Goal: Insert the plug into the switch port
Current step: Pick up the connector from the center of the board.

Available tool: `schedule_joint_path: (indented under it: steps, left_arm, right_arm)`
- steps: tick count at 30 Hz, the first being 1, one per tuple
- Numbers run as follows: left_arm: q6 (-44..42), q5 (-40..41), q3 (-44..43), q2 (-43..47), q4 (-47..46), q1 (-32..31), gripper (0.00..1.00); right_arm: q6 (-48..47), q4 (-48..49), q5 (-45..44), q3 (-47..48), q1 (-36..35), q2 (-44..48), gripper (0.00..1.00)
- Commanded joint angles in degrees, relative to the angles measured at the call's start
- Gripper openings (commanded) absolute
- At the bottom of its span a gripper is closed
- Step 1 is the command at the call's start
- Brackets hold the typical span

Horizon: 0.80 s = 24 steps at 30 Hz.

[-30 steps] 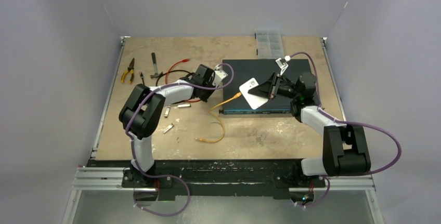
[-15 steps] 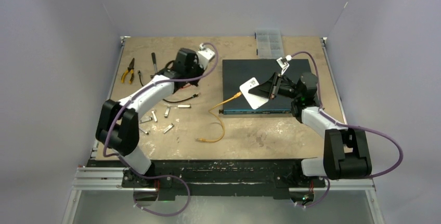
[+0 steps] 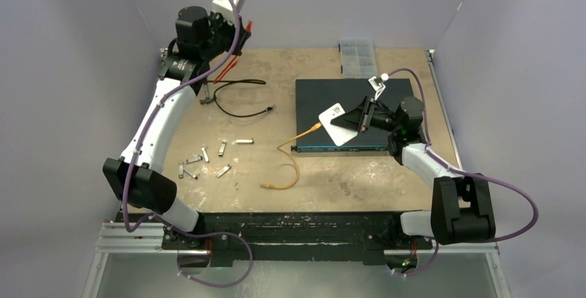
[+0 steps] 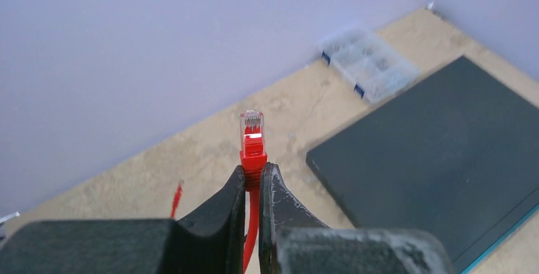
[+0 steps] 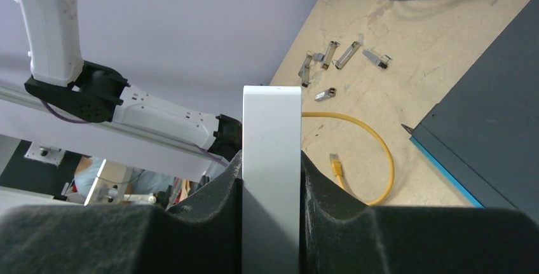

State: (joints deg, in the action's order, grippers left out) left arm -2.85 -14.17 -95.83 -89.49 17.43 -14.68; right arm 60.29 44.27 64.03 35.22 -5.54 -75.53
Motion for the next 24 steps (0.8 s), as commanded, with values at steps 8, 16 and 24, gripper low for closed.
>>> schedule_joint_path:
  steps: [8,16,24]
  left_arm:
    - [0.94,1.87,-14.25,2.45,8.97,0.53,0.0]
    - [4.59,-1.98,8.32,10.18,11.67,0.53,0.0]
    - [2.41,-2.71,15.78,17.19,20.51,0.44,0.0]
  right_arm:
    - [-1.45,0.16,-0.82,1.41,0.34,1.55,0.0]
    - [-2.6,-1.13,-1.5,2.0,0.33,1.35,0.0]
    - [-3.6,-2.24,-2.86,3.3,0.27,0.56,0.0]
